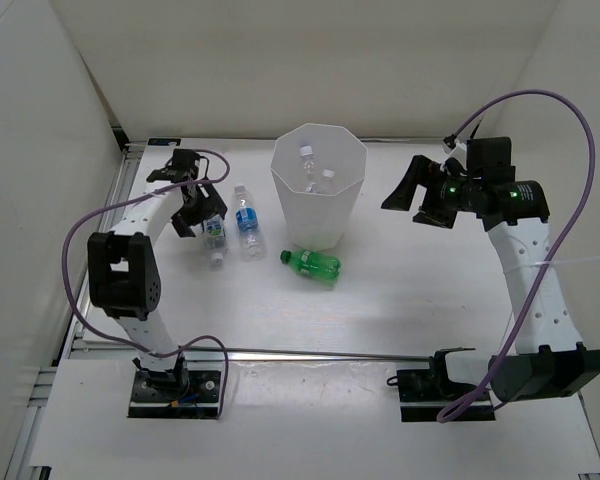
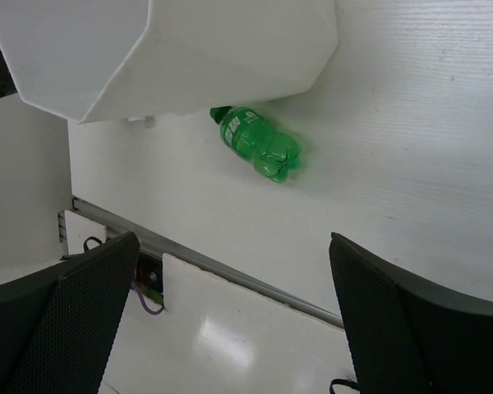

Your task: Put the plastic bottles in the bin

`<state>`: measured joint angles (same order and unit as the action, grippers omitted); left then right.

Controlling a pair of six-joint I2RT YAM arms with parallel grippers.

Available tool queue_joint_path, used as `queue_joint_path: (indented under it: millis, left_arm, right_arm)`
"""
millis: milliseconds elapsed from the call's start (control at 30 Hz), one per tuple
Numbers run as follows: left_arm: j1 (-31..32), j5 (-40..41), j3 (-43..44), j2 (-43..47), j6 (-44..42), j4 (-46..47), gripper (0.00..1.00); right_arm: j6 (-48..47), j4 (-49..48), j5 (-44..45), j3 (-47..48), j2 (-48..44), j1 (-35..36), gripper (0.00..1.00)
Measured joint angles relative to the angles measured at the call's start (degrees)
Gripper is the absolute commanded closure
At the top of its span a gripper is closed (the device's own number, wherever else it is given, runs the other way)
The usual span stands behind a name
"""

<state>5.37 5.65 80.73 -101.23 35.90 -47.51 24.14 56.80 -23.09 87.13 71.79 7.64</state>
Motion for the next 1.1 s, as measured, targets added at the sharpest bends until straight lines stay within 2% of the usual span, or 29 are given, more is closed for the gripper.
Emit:
queue_joint_path:
  millis: [367,567,600,767,967,1100]
  left_arm:
    - [0.0,-4.0,0.0,-8.2,-2.4,1.7,0.03]
    - [0.0,-4.8,0.0,-11.2,-2.6,1.7,0.19]
    - [0.0,-4.8,0.0,-11.2,-2.6,1.7,0.26]
    - [-0.1,-4.9,0.0,-11.2,-2.9,1.8,0.42]
    - [-0.3,-5.1,0.6,-10.6,-2.6,1.3,0.43]
    - [-0.4,-4.7,6.6,-8.6,-2.1,-0.9,0.43]
  right_arm:
    - [-0.8,0.2,-1.6,-0.3,0.0,0.0,0.0]
    - [-0.9,0.2,-2.1,-0.3,0.0,0.0,0.0]
    - [-1.0,0.2,-2.2,-0.3,0.0,0.0,0.0]
    - [-1.3,0.2,-2.3,-0.3,0.0,0.0,0.0]
    - [-1.7,0.1,-2.4,-0.4,0.0,0.0,0.0]
    - [-1.8,0.1,-2.5,-0.4,0.0,0.0,0.0]
